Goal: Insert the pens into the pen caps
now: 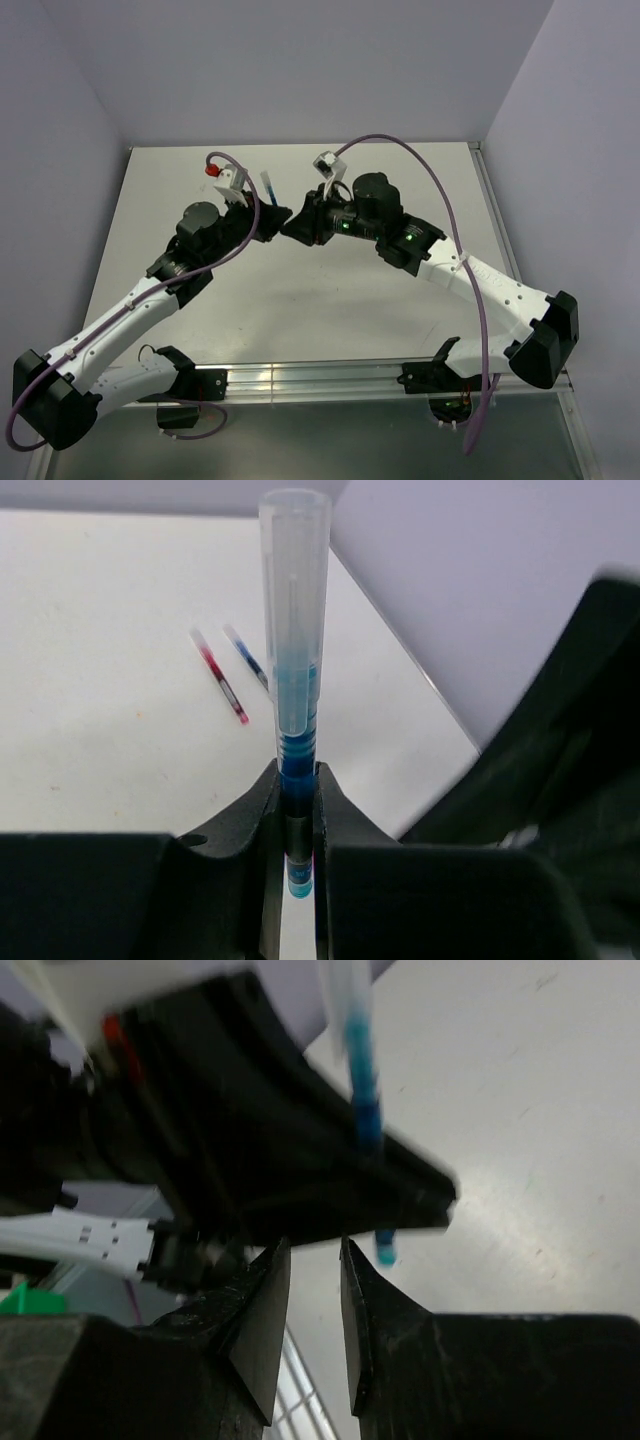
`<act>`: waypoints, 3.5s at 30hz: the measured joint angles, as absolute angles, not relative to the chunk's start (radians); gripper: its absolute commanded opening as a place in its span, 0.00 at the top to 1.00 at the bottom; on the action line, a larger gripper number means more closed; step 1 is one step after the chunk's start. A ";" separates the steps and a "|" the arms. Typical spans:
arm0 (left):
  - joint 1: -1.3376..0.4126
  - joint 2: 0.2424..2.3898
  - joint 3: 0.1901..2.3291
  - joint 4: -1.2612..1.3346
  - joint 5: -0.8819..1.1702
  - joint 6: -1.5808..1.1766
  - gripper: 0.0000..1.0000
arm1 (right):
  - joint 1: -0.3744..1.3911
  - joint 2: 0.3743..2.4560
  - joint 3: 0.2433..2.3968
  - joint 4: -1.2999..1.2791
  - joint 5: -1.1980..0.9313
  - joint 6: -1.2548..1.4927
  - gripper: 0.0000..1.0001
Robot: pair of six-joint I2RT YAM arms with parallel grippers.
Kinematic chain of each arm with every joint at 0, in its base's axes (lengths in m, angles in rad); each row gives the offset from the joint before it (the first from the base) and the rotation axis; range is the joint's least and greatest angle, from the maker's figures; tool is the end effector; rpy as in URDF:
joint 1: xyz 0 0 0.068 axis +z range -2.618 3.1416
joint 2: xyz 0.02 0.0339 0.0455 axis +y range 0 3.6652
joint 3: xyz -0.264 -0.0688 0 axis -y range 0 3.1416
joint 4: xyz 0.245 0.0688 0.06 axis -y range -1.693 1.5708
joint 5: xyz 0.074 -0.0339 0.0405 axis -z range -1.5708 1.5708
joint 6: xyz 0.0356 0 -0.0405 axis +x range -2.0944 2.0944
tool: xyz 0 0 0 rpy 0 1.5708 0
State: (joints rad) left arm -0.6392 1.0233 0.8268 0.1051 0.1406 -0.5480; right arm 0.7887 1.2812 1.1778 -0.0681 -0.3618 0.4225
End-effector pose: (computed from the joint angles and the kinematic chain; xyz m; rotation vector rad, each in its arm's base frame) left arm 0.1923 -0.1492 0.3400 0.1932 1.7533 -1.0012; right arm 0.2026 0.2219 0.3826 -0.6226 1.7836 1.1754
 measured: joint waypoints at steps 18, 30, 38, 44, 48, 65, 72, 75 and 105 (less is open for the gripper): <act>-0.625 1.021 0.829 0.229 0.299 -0.585 1.00 | 0.616 1.122 1.136 -0.064 -0.489 0.427 0.45; -0.625 1.081 0.789 0.479 0.714 -0.725 1.00 | 0.558 1.108 1.106 0.140 -0.680 0.462 0.44; -0.625 1.116 0.785 0.540 0.789 -0.785 1.00 | 0.551 1.108 1.106 0.180 -0.725 0.476 0.44; -0.635 1.137 0.785 0.550 0.805 -0.788 1.00 | 0.551 1.125 1.106 0.189 -0.751 0.492 0.44; -0.652 1.163 0.785 0.550 0.811 -0.788 1.00 | 0.551 1.151 1.107 0.190 -0.758 0.505 0.46; -0.670 1.196 0.803 0.557 0.820 -0.771 1.00 | 0.551 1.169 1.107 0.189 -0.773 0.538 1.00; -0.670 1.196 0.813 0.531 0.815 -0.745 1.00 | 0.554 1.169 1.107 0.181 -0.768 0.530 1.00; -0.670 1.195 0.824 0.501 0.813 -0.725 1.00 | 0.557 1.168 1.107 0.176 -0.760 0.522 1.00; -0.677 1.163 0.852 0.418 0.780 -0.669 1.00 | 0.599 1.126 1.087 0.179 -0.676 0.482 1.00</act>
